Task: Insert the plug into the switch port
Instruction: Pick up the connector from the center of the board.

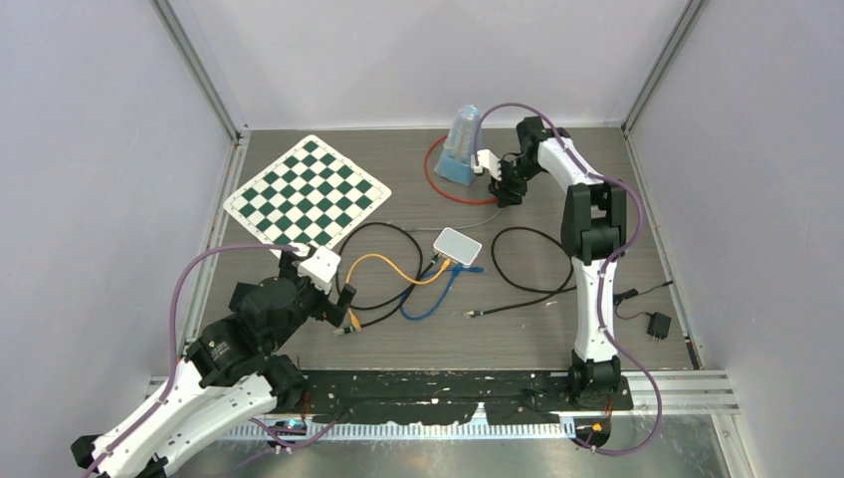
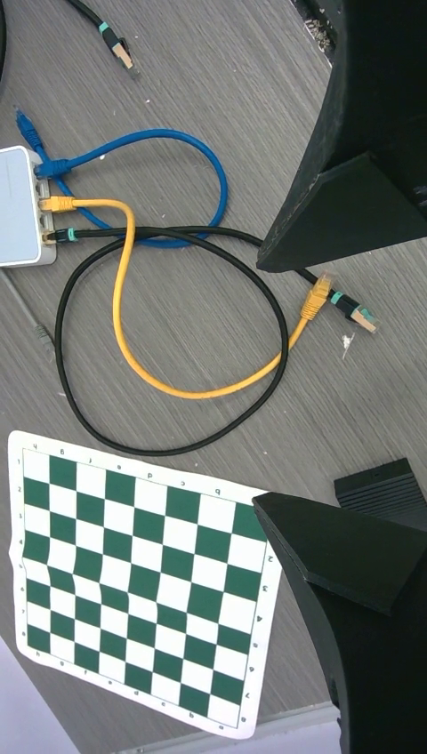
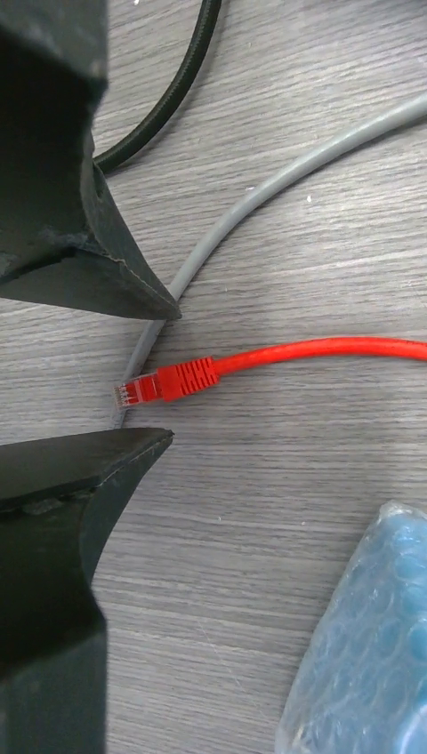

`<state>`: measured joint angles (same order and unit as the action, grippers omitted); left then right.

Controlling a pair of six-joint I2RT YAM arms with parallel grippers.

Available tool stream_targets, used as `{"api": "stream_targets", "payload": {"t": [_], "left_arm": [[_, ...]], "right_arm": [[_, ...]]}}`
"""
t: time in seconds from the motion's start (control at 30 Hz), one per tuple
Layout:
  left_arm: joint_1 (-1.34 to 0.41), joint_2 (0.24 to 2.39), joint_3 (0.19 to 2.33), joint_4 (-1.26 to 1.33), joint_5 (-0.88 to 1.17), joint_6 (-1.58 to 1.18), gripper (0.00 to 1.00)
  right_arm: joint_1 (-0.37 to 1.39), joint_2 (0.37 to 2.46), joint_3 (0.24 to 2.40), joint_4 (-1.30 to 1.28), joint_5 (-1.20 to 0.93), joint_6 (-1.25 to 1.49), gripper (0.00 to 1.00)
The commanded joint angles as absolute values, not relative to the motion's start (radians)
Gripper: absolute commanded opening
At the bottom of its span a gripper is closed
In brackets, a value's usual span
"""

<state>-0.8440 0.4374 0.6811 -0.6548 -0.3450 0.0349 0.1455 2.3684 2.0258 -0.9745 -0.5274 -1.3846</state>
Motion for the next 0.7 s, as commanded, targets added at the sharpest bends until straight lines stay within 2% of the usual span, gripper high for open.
{"api": "stream_targets", "payload": {"t": [0.0,0.23,0.43,0.57,0.67], "left_arm": [[-0.847,0.443,0.678,-0.61,-0.36,0.043,0.99],[-0.847,0.434,0.675,-0.612,-0.368,0.043,1.0],[-0.847,0.433,0.675,-0.611,-0.368,0.044,1.0],[-0.847,0.425,0.675,-0.612,-0.371,0.044,1.0],[-0.848,0.42,0.673,-0.612,-0.373,0.043,0.99]], "right_arm": [[0.148,2.391,2.057,-1.02,-0.478,-1.419,0.53],[0.156,2.411,2.075,-1.092,-0.439,-1.452,0.47],[0.158,2.412,2.085,-1.101,-0.454,-1.452,0.22],[0.163,2.404,2.069,-1.091,-0.458,-1.483,0.1],[0.166,2.369,2.05,-1.074,-0.482,-1.519,0.06]]}}
